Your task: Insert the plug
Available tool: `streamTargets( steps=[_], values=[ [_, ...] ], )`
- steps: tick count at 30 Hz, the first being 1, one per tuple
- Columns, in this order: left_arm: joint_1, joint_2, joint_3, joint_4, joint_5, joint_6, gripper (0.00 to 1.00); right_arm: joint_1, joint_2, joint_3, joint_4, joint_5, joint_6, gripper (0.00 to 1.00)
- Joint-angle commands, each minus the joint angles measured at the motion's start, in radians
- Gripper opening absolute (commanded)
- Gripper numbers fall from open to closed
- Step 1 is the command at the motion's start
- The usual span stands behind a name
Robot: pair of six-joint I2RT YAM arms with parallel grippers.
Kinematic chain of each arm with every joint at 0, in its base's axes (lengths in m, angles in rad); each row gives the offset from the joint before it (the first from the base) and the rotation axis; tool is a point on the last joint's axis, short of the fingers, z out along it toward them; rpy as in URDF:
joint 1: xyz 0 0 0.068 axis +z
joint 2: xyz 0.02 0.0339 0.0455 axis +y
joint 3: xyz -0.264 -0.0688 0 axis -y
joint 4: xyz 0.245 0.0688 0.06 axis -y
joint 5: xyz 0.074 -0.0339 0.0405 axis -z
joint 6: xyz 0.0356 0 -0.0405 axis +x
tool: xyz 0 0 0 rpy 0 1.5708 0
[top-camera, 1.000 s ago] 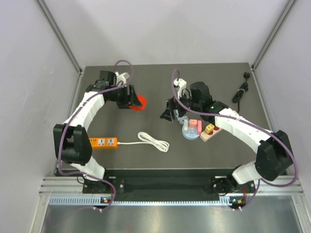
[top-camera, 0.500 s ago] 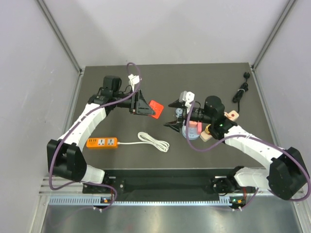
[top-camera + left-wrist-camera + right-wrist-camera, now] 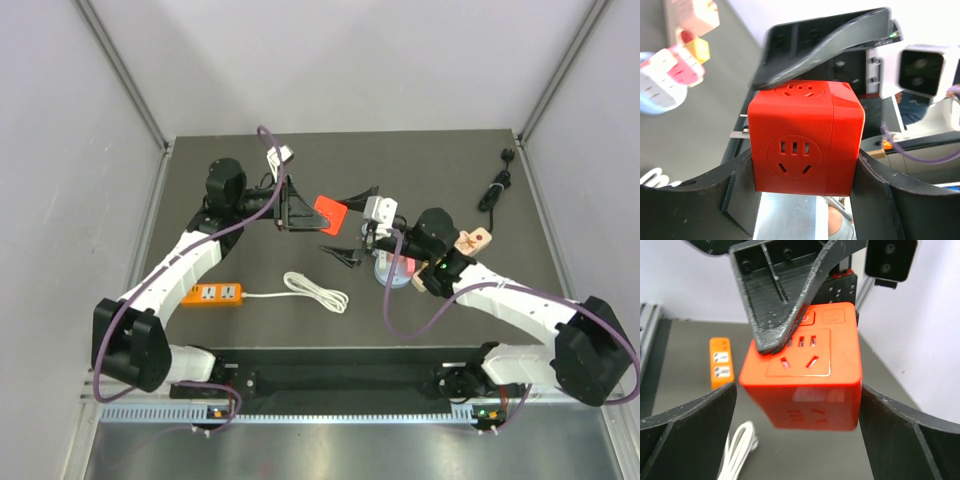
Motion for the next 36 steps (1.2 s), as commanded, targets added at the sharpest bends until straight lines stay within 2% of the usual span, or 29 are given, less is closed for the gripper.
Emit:
streamTargets(
  steps=[1, 2, 3, 4, 5, 6, 7, 9, 10, 11, 14, 17, 19, 20, 23, 24, 25, 27, 32, 36],
  values=[
    [-0.025, -0.035, -0.002, 0.283, 0.016, -0.173, 0.0, 0.035, 0.03, 0.0, 0.165, 0.083, -0.042, 0.97],
    [-0.028, -0.033, -0.002, 0.28, 0.015, -0.176, 0.0, 0.037, 0.03, -0.004, 0.182, 0.089, -0.048, 0.9],
    [-0.03, -0.033, -0.003, 0.279, 0.01, -0.182, 0.0, 0.037, 0.03, -0.007, 0.204, 0.093, -0.049, 0.74],
    [-0.031, -0.033, -0.006, 0.27, 0.001, -0.185, 0.02, 0.037, 0.031, -0.007, 0.224, 0.104, -0.051, 0.33],
    [-0.031, -0.033, -0.011, 0.265, -0.008, -0.189, 0.1, 0.038, 0.03, -0.003, 0.227, 0.11, -0.054, 0.19],
    [-0.031, -0.038, -0.012, 0.251, -0.019, -0.186, 0.35, 0.038, 0.027, -0.003, 0.227, 0.118, -0.055, 0.11],
    [-0.031, -0.044, -0.009, 0.209, -0.043, -0.176, 0.49, 0.04, 0.019, -0.003, 0.223, 0.129, -0.069, 0.0],
    [-0.03, -0.054, 0.0, 0.126, -0.082, -0.129, 0.68, 0.04, 0.01, -0.004, 0.209, 0.142, -0.08, 0.0],
    [-0.031, -0.067, 0.015, 0.072, -0.149, -0.112, 0.76, 0.041, -0.001, -0.004, 0.2, 0.164, -0.086, 0.0],
    [-0.031, -0.068, 0.021, -0.018, -0.174, -0.104, 0.77, 0.041, -0.006, -0.006, 0.183, 0.176, -0.104, 0.0],
    [-0.03, -0.064, 0.04, -0.057, -0.226, -0.129, 0.82, 0.043, -0.03, -0.036, 0.195, 0.256, -0.135, 0.0],
    [-0.031, -0.019, 0.078, -0.094, -0.168, -0.159, 0.86, 0.041, -0.044, -0.053, 0.206, 0.34, -0.175, 0.0],
    [-0.031, 0.004, 0.106, -0.152, -0.145, -0.111, 0.87, 0.043, -0.047, -0.053, 0.192, 0.4, -0.207, 0.0],
    [-0.031, 0.002, 0.112, -0.187, -0.178, -0.092, 0.88, 0.041, -0.047, -0.056, 0.189, 0.415, -0.218, 0.0],
    [-0.033, 0.001, 0.216, -0.536, -0.341, 0.081, 0.89, 0.049, -0.05, -0.061, 0.186, 0.483, -0.278, 0.0],
    [-0.033, -0.005, 0.251, -0.715, -0.539, 0.157, 0.89, 0.054, -0.044, -0.06, 0.18, 0.539, -0.296, 0.0],
    [-0.032, -0.018, 0.306, -0.759, -0.624, 0.172, 0.89, 0.064, -0.038, -0.049, 0.164, 0.57, -0.334, 0.0],
    [-0.03, -0.076, 0.299, -0.725, -0.781, 0.149, 0.89, 0.078, -0.026, -0.038, 0.134, 0.659, -0.399, 0.0],
    [-0.042, -0.101, 0.268, -0.648, -0.831, -0.065, 0.88, 0.167, -0.01, -0.067, 0.213, 0.828, -0.54, 0.0],
    [-0.105, -0.084, 0.277, -0.643, -0.912, -0.124, 0.87, 0.231, 0.036, -0.072, 0.273, 0.958, -0.643, 0.0]
  ],
)
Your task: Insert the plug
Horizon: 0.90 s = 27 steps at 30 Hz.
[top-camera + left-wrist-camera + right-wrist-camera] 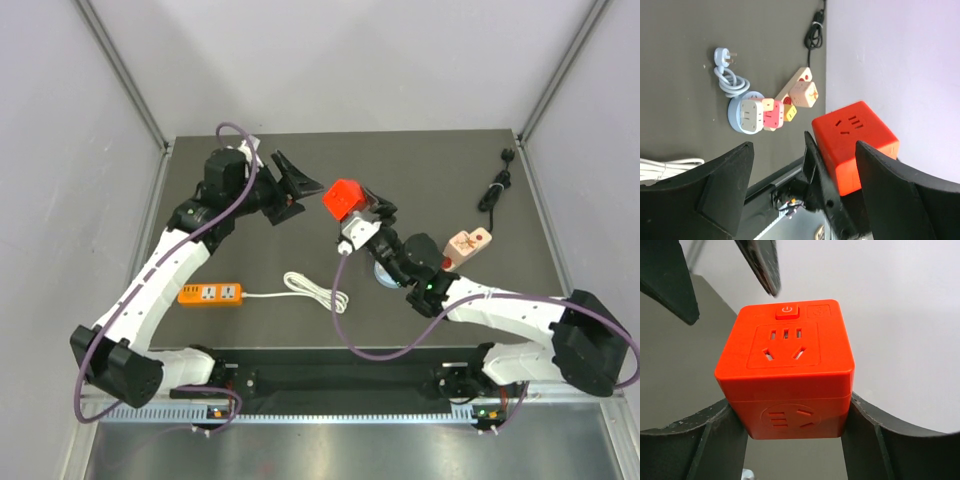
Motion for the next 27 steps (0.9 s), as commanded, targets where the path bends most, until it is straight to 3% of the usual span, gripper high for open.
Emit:
streamTargets(
  steps=[1, 9, 22, 27],
  values=[
    [-0.072, 0.002, 0.025, -0.016, -0.173, -0.084, 0.86, 0.071, 0.041, -0.006, 0.148, 0.174, -0.171, 0.0],
    [-0.113, -0.061, -0.022, 0.005, -0.262, -0.125, 0.86, 0.16, 0.149, -0.009, 0.271, 0.32, -0.329, 0.0],
    [-0.118, -0.058, -0.188, 0.148, -0.183, -0.156, 0.82, 0.246, 0.255, 0.034, 0.339, 0.416, -0.417, 0.0],
    [-0.118, -0.052, -0.219, 0.192, -0.121, -0.17, 0.75, 0.26, 0.293, 0.06, 0.354, 0.464, -0.411, 0.0]
  ],
)
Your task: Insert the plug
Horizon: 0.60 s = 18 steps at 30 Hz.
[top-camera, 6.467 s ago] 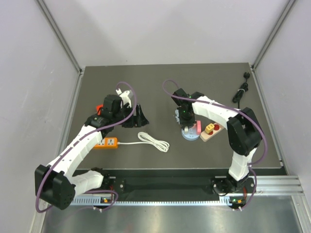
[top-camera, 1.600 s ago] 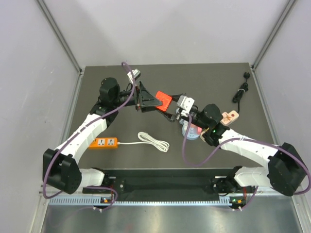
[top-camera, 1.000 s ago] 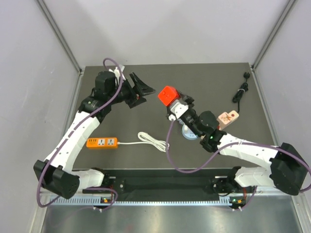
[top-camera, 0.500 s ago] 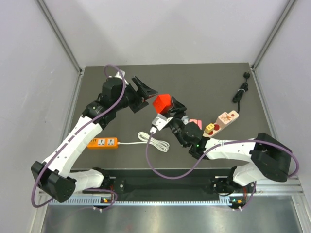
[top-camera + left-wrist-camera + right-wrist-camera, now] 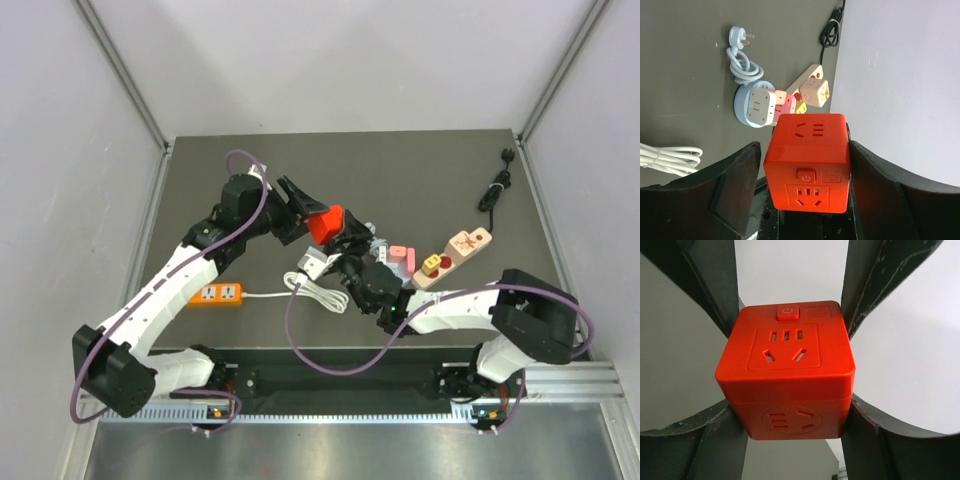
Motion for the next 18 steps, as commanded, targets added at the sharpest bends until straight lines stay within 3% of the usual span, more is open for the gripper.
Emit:
streamTargets(
  steps=[1, 3, 6, 7, 8, 9, 10, 11, 13, 14, 18],
  values=[
    [-0.004, -0.005, -0.019, 0.085, 0.051, -0.014, 0.74, 0.021, 0.016, 0.073, 0.125, 0.053, -0.003, 0.0],
    [-0.006, -0.013, -0.039, 0.082, 0.054, -0.022, 0.73, 0.021, 0.033, 0.082, 0.126, 0.066, 0.009, 0.0],
    [-0.004, -0.022, -0.07, 0.107, 0.071, -0.034, 0.63, 0.021, 0.05, 0.094, 0.12, 0.073, 0.032, 0.0],
    [-0.004, -0.023, -0.076, 0.113, 0.077, -0.037, 0.56, 0.021, 0.054, 0.098, 0.116, 0.074, 0.038, 0.0],
    [-0.006, -0.023, -0.083, 0.118, 0.082, -0.037, 0.37, 0.021, 0.066, 0.104, 0.108, 0.082, 0.043, 0.0],
    [-0.006, -0.025, -0.083, 0.115, 0.082, -0.034, 0.26, 0.021, 0.073, 0.116, 0.097, 0.088, 0.057, 0.03],
    [-0.006, -0.025, -0.082, 0.109, 0.08, -0.019, 0.15, 0.021, 0.079, 0.122, 0.093, 0.096, 0.066, 0.08],
    [-0.004, -0.023, -0.074, 0.099, 0.079, -0.003, 0.0, 0.021, 0.085, 0.127, 0.091, 0.111, 0.075, 0.23],
    [-0.006, -0.017, -0.05, 0.037, 0.048, 0.058, 0.0, 0.023, 0.079, 0.125, 0.058, 0.111, 0.116, 0.36],
    [-0.003, -0.007, -0.019, 0.009, 0.028, 0.084, 0.0, 0.024, 0.059, 0.121, 0.019, 0.085, 0.139, 0.52],
    [0.018, 0.018, 0.058, -0.097, -0.001, 0.188, 0.0, 0.027, -0.022, 0.09, -0.163, -0.018, 0.325, 0.78]
  ],
)
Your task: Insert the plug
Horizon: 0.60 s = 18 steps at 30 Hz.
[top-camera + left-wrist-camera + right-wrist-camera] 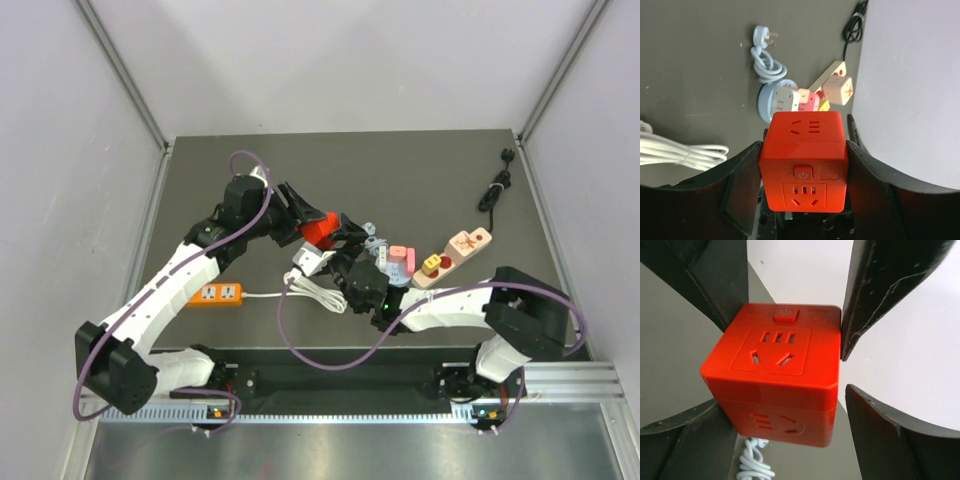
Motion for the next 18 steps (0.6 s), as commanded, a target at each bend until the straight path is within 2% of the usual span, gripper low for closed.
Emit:
streamTargets(
  steps=[1, 5, 8, 10, 11, 13, 15, 18],
  values=[
    [0.019, 0.009, 0.089, -0.083, 0.005, 0.155, 0.0, 0.013, -0.105, 0.016, -0.096, -0.086, 0.195, 0.81],
    [0.065, 0.04, 0.173, -0.183, 0.017, 0.263, 0.0, 0.011, -0.205, -0.035, -0.238, -0.221, 0.363, 0.87],
    [0.098, 0.051, 0.236, -0.302, -0.032, 0.399, 0.0, 0.01, -0.263, -0.054, -0.332, -0.322, 0.491, 0.86],
    [0.101, 0.06, 0.281, -0.399, -0.139, 0.515, 0.0, 0.002, -0.294, -0.073, -0.381, -0.366, 0.555, 0.81],
    [0.101, 0.069, 0.324, -0.503, -0.273, 0.549, 0.0, -0.004, -0.321, -0.095, -0.389, -0.393, 0.627, 0.76],
    [0.101, 0.08, 0.368, -0.606, -0.414, 0.624, 0.0, -0.019, -0.345, -0.101, -0.436, -0.409, 0.719, 0.74],
    [0.102, 0.08, 0.407, -0.677, -0.553, 0.648, 0.0, -0.077, -0.349, -0.065, -0.529, -0.534, 0.856, 0.73],
    [0.102, 0.06, 0.396, -0.743, -0.604, 0.671, 0.0, -0.162, -0.27, 0.036, -0.724, -0.779, 0.97, 0.7]
  ],
)
